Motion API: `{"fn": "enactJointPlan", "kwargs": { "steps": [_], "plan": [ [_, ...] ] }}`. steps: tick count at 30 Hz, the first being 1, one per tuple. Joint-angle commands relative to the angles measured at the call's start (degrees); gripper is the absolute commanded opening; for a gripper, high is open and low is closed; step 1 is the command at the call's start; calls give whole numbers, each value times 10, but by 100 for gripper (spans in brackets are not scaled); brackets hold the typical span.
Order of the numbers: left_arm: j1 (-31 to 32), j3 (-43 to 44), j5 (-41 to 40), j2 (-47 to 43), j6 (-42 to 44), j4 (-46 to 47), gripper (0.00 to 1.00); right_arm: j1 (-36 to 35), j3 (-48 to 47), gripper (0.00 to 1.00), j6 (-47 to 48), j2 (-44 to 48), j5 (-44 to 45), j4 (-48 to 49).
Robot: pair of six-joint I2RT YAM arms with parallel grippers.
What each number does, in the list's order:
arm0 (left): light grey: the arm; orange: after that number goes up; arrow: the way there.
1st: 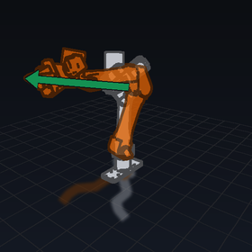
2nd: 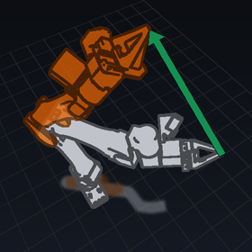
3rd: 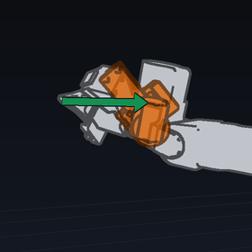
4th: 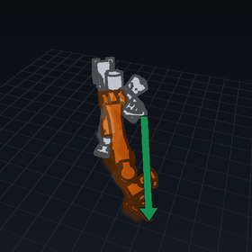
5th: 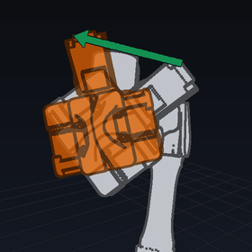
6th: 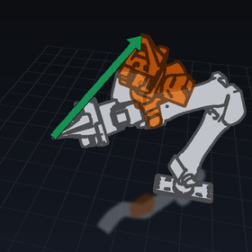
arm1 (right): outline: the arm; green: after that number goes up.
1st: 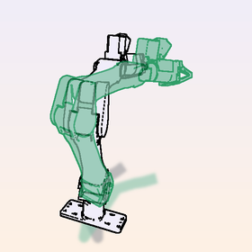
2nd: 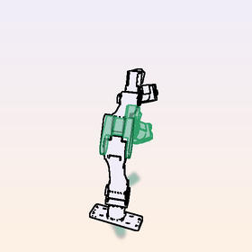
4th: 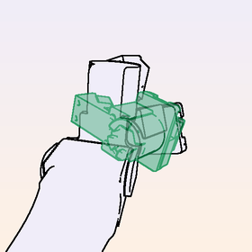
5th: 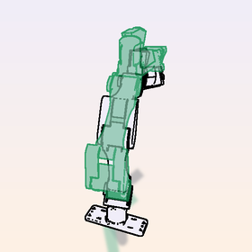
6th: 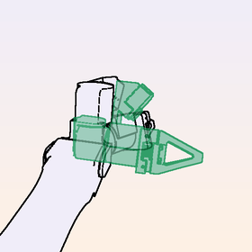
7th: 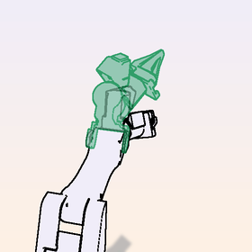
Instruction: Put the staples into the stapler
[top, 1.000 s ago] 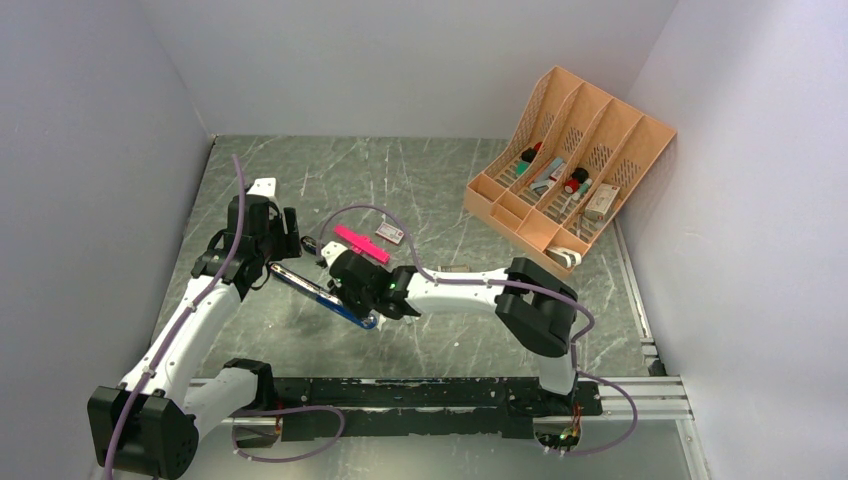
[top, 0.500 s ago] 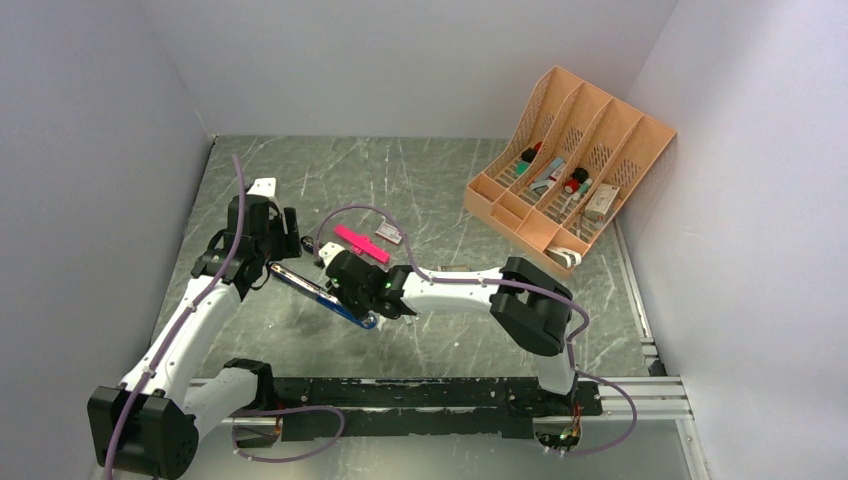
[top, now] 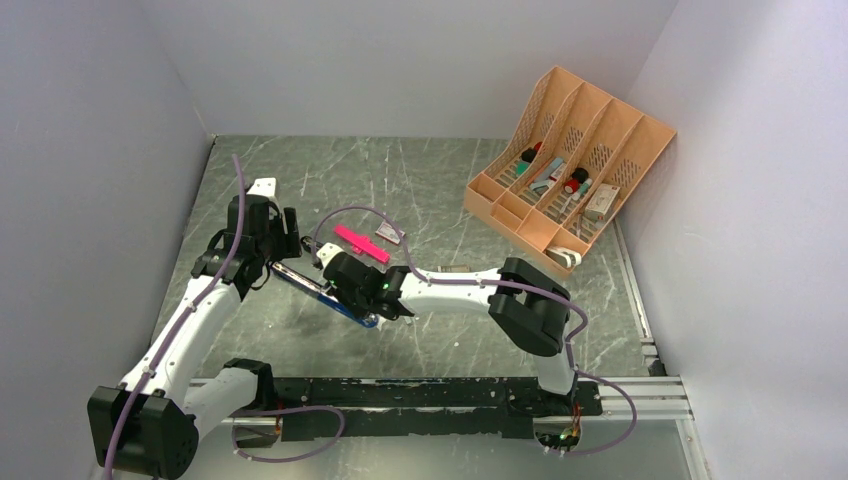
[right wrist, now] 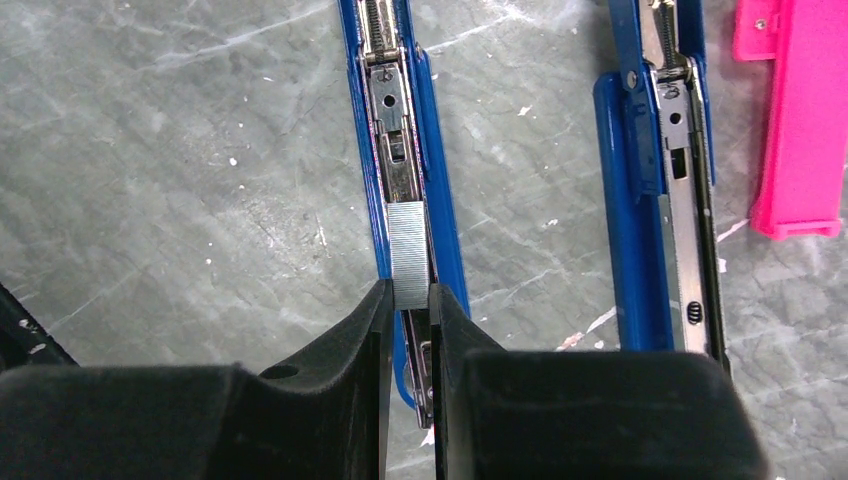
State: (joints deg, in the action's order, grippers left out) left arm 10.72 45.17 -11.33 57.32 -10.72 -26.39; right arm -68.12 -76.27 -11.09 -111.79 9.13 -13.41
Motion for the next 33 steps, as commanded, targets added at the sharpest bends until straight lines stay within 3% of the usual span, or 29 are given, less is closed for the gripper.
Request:
{"fn": "enactJointPlan", "kwargs": {
  "steps": [1, 11, 24, 33],
  "plan": [
    [4, 1, 6, -9, 6, 16, 74, 3, -7, 8, 16, -15, 41, -35],
    [4, 0, 6, -10, 6, 15, 74, 10, 21, 9, 60, 12, 22, 10],
    [5, 1, 5, -10, 4, 15, 74, 4, 214, 9, 97, 162, -90, 279],
    [5, 1, 5, -9, 4, 15, 74, -15, 277, 10, 106, 124, -147, 391]
  ]
}}
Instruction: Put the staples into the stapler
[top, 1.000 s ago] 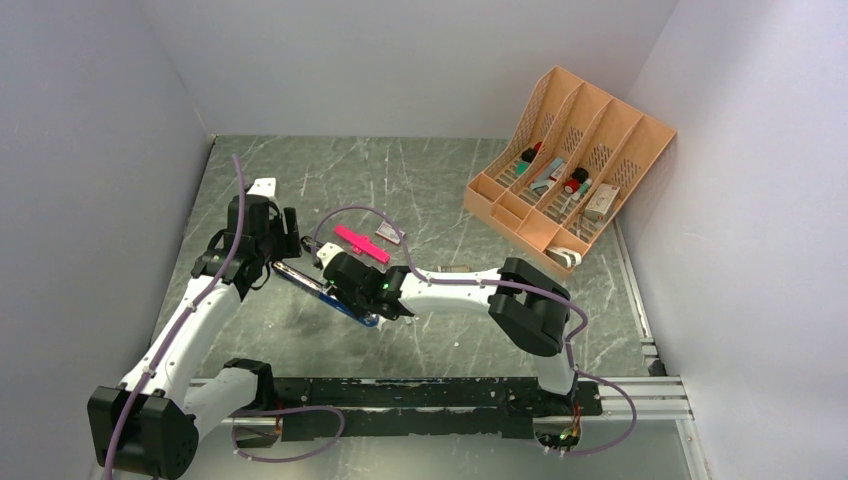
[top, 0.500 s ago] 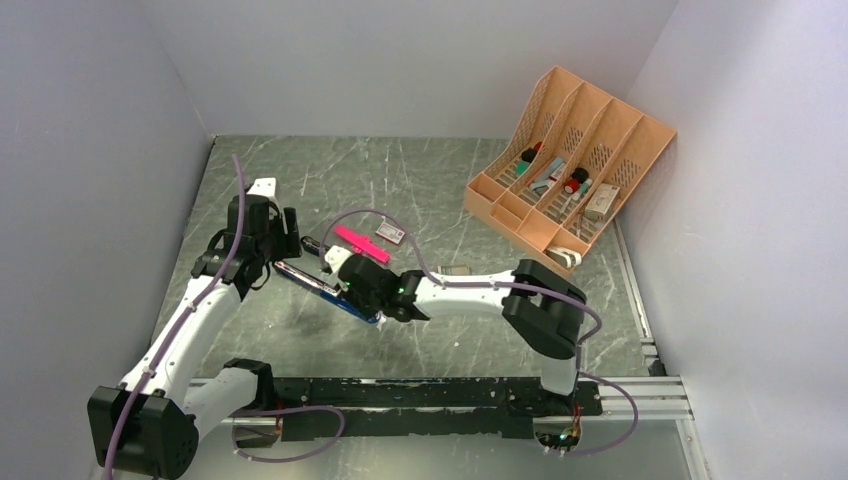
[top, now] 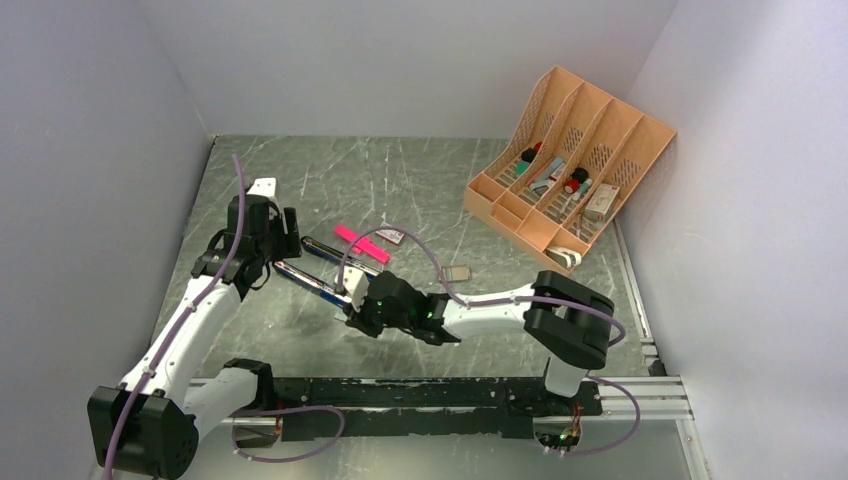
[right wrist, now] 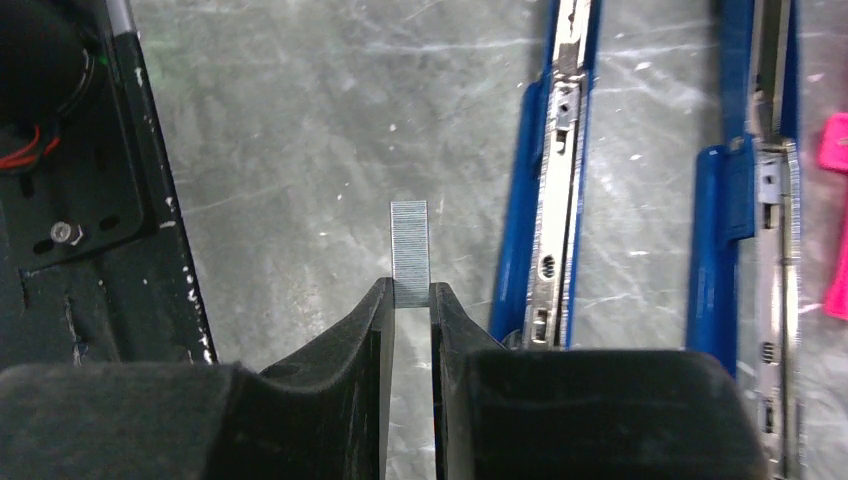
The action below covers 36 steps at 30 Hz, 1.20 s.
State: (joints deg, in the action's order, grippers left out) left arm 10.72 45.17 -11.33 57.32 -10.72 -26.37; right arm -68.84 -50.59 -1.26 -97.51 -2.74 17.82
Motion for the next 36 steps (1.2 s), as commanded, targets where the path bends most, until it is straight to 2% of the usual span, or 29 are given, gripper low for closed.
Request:
{"fn": "enactJointPlan", "kwargs": {
  "steps": [1, 19, 26, 30, 36],
  "plan": [
    [6, 1, 6, -9, 4, 15, 74, -8, 23, 11, 5, -24, -27, 85],
    [10, 2, 7, -8, 5, 15, 74, -17, 55, 20, -13, -98, -15, 139],
    [10, 3, 5, -7, 5, 14, 74, -17, 73, 30, -2, -109, -22, 153],
    [10, 4, 6, -6, 5, 15, 74, -15, 96, 35, 13, -119, -40, 178],
    [10, 4, 6, -6, 5, 14, 74, -9, 124, 35, 32, -132, -63, 220]
  ]
}}
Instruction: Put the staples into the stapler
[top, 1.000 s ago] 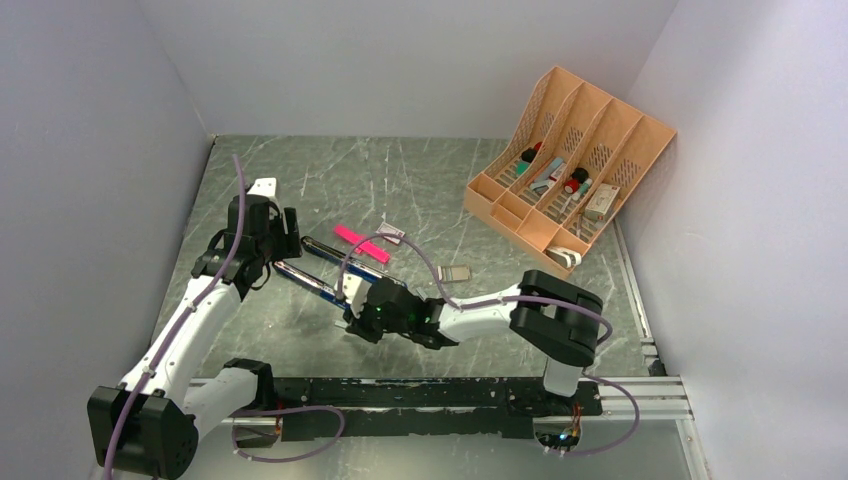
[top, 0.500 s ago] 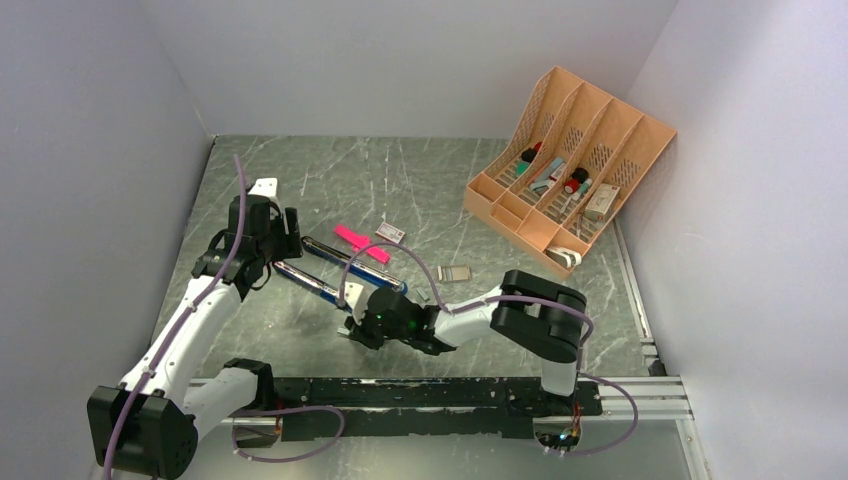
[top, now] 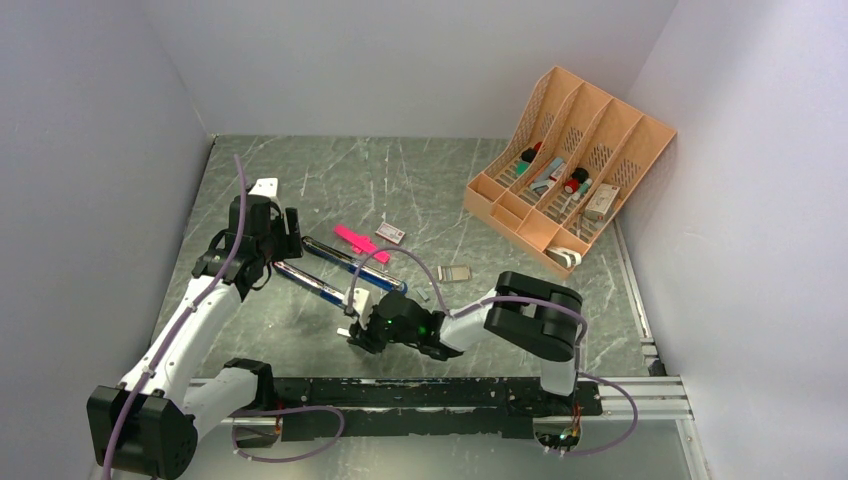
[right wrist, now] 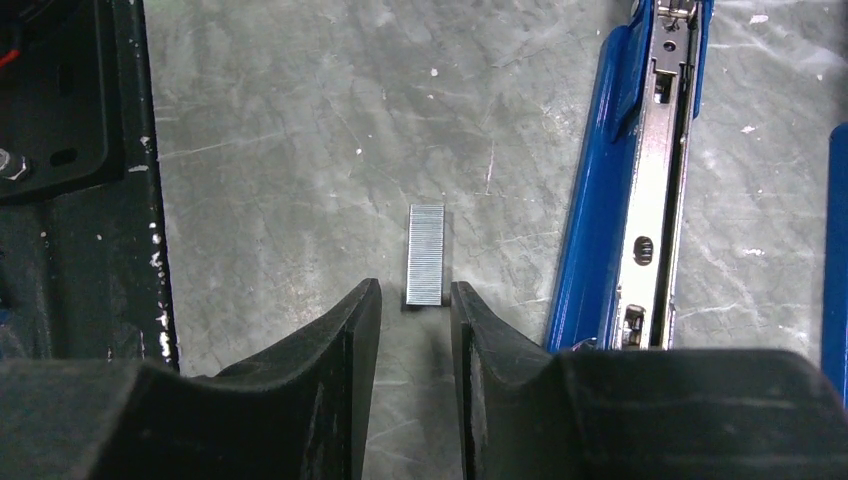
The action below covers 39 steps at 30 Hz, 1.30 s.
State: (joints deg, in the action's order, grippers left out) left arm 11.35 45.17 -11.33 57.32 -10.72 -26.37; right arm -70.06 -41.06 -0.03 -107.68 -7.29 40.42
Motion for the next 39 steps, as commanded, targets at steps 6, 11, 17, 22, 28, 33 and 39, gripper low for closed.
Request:
{"fn": "enactJointPlan", "kwargs": {
  "steps": [6, 11, 17, 22, 28, 33, 39],
  "plan": [
    [3, 4, 6, -4, 5, 15, 74, 9, 38, 34, 25, -51, -27, 22],
    [3, 4, 7, -5, 6, 15, 74, 11, 40, 32, 31, -61, -26, 26],
    [3, 4, 8, -5, 6, 15, 74, 12, 46, 26, 30, -64, -25, 27],
    [3, 4, 8, -5, 6, 15, 74, 12, 49, 22, 28, -65, -28, 28],
    [3, 4, 8, -5, 7, 16, 74, 12, 44, 15, 25, -66, -37, 22],
    [3, 3, 8, -5, 7, 16, 74, 12, 42, 3, 22, -63, -46, 22],
    [3, 3, 8, -5, 7, 16, 74, 13, 32, 0, 21, -29, -48, 37]
  ]
}}
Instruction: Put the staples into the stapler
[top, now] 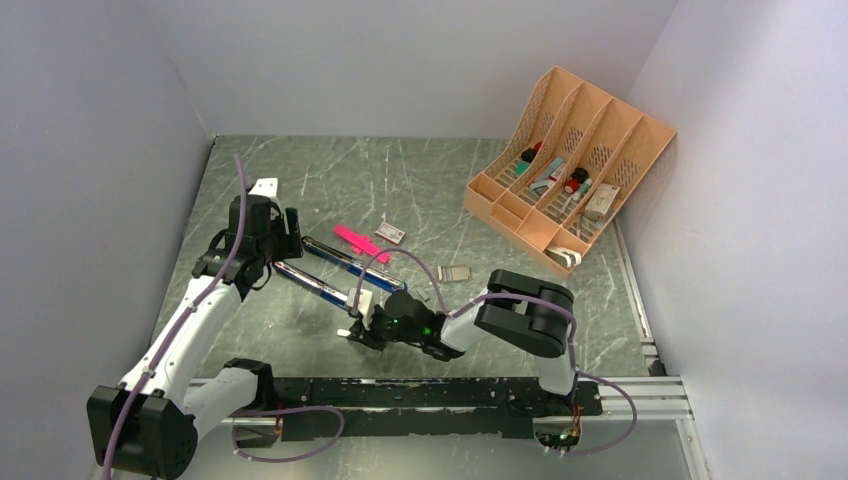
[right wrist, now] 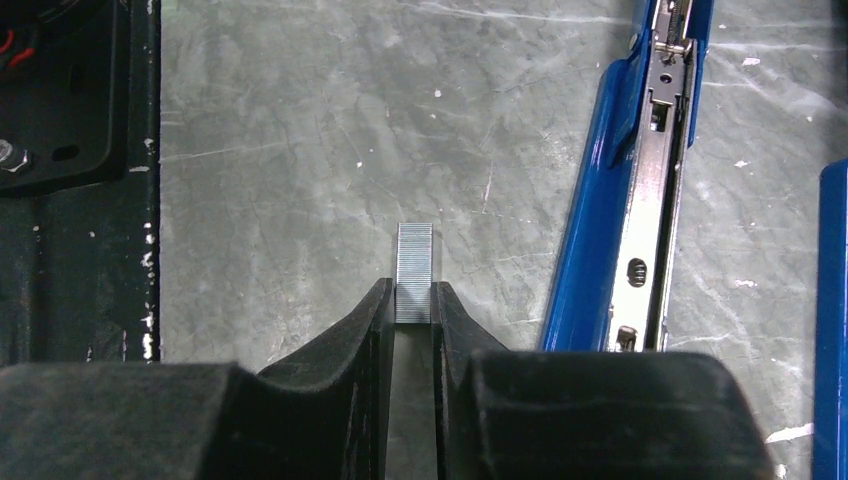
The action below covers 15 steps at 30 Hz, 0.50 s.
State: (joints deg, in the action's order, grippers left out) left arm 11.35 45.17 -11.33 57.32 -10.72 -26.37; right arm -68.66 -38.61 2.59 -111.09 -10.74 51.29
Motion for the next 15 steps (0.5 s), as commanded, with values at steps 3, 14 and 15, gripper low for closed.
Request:
{"fn": "enactJointPlan", "kwargs": {
  "steps": [3, 14, 15],
  "plan": [
    [3, 3, 9, -6, 6, 16, 74, 3, -12, 0, -2, 26, -21, -69],
    [3, 3, 9, -4, 7, 16, 74, 23, -69, 0, -31, 126, 69, -188],
    [3, 3, 9, -4, 7, 16, 74, 24, -73, 0, -33, 129, 80, -204]
  ]
}}
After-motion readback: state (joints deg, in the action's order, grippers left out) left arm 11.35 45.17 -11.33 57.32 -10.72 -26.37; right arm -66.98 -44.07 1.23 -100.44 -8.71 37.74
